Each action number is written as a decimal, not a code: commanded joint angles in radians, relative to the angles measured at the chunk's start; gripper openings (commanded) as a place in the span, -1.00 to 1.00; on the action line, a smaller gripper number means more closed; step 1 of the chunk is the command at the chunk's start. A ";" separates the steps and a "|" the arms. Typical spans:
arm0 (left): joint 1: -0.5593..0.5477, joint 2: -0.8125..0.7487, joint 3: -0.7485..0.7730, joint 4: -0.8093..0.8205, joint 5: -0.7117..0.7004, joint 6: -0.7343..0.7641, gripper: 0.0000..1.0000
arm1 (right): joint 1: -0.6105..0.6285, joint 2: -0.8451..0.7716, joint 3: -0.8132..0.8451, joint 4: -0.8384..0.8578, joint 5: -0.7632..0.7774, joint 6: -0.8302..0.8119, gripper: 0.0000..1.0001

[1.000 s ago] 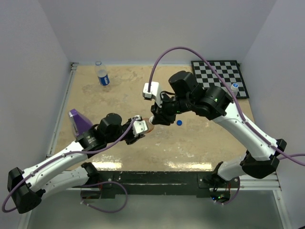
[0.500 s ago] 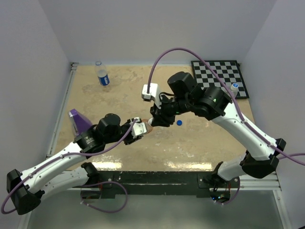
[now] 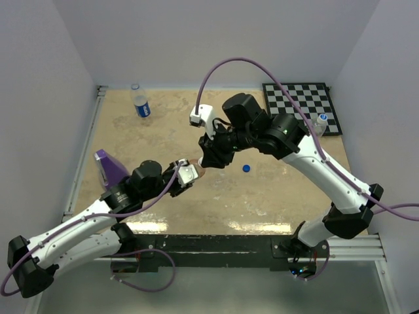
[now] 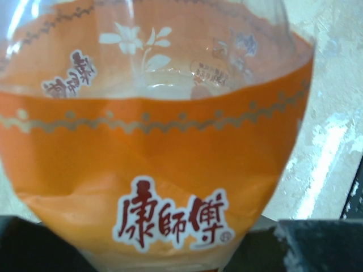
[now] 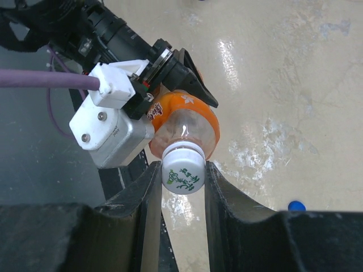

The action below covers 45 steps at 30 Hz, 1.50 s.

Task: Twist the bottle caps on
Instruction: Screw the bottle cap onto the plastic bottle.

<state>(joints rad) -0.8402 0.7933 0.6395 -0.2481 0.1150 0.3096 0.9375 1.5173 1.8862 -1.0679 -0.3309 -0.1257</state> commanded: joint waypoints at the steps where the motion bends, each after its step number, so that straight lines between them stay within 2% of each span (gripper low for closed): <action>1: -0.042 -0.043 0.025 0.421 -0.037 -0.052 -0.41 | 0.026 0.061 0.030 0.014 0.036 0.112 -1.00; 10: -0.230 0.023 -0.057 0.644 -0.328 -0.007 -0.42 | 0.026 0.095 0.082 -0.007 0.116 0.235 -1.00; 30: -0.287 0.167 -0.149 0.998 -0.534 -0.067 -0.46 | 0.026 0.136 0.159 -0.038 0.239 0.305 -0.99; 38: -0.287 0.214 -0.198 1.026 -0.531 -0.191 -0.52 | 0.026 0.136 0.191 -0.023 0.251 0.311 -0.66; 45: -0.287 0.267 -0.222 1.037 -0.499 -0.300 -0.54 | 0.026 0.136 0.214 -0.026 0.263 0.311 -0.22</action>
<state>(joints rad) -1.1023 1.0496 0.4015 0.5880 -0.4911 0.0765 0.9546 1.6310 2.0682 -1.1412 -0.0727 0.1589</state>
